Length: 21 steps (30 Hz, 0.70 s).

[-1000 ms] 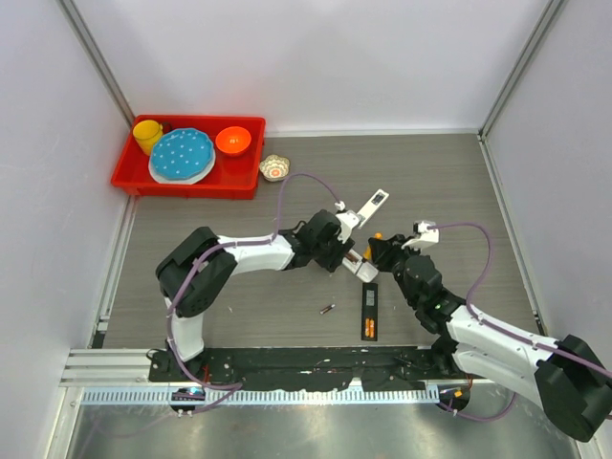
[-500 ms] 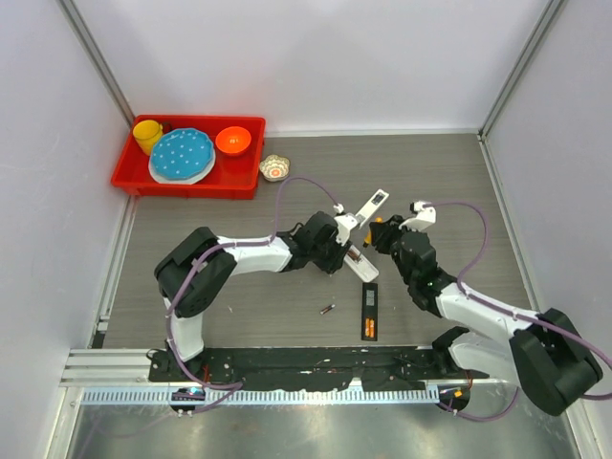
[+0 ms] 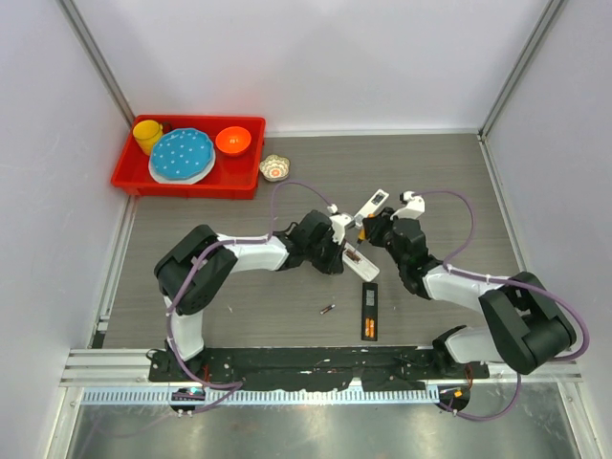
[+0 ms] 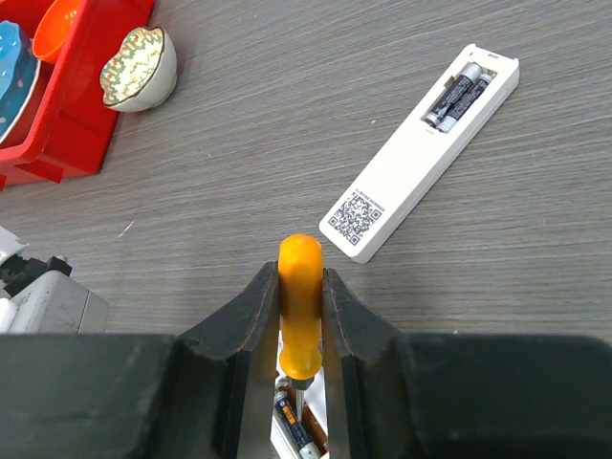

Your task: Unload the batteries from the remote control

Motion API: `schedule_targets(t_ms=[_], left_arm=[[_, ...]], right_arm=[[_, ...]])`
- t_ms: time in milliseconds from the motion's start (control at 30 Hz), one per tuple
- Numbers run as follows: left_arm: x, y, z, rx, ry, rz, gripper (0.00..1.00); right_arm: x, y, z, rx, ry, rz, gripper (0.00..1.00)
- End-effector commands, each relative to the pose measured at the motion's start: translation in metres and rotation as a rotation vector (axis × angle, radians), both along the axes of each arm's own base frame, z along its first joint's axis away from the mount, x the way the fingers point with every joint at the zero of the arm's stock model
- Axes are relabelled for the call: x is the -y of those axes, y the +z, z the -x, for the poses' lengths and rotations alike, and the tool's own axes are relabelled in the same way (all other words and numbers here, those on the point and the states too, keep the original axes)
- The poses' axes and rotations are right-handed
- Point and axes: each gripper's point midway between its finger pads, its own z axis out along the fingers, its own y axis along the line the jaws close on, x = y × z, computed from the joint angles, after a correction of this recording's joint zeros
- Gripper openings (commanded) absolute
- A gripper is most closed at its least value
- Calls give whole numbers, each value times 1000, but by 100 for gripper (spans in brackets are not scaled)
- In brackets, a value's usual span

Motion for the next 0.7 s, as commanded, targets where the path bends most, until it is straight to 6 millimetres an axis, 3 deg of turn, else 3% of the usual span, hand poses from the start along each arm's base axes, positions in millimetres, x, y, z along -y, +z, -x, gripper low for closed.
schedule_targets(t_ms=[0, 400, 667], left_arm=[[1, 0, -6, -24, 26, 20, 0], [-13, -12, -21, -74, 95, -20, 0], [-13, -16, -23, -89, 100, -17, 0]], right_arm=[[-14, 22, -12, 68, 46, -35, 1], [-30, 0, 11, 37, 129, 68, 1], [-31, -1, 17, -8, 91, -99, 1]])
